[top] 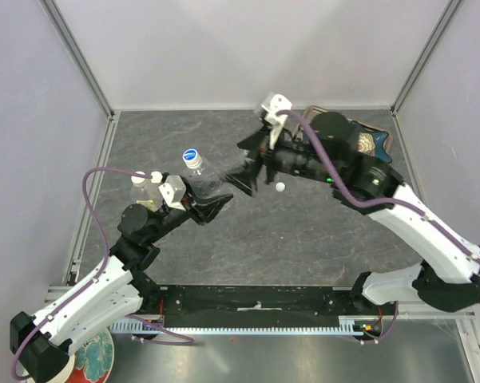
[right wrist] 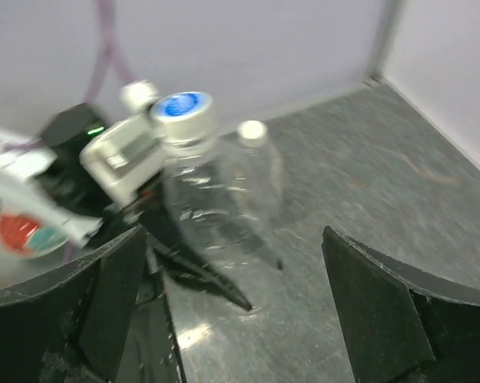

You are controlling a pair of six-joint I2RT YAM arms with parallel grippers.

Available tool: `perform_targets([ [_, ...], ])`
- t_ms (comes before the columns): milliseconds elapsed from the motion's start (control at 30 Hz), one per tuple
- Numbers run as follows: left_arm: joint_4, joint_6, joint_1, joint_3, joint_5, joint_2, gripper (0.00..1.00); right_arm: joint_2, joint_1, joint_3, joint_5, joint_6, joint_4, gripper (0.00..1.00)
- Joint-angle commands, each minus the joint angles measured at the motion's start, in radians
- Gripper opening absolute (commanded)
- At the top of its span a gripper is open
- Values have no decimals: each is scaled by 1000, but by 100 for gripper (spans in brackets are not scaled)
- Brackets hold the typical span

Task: Screw on the bottle caps
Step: Screw the bottle cap onto the plastic bottle.

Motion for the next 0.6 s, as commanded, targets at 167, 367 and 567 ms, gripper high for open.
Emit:
perform_targets([
  [167, 20, -49, -2, 48, 554, 24, 2, -42, -144, 66, -781, -162, -20, 98],
  [367, -24, 49, -31, 80, 737, 56, 2, 39, -145, 86, -919, -132, 19, 98],
  [567, -29, 64, -42, 97, 750, 79, 2, 45, -145, 5, -1016, -3, 216, 97],
])
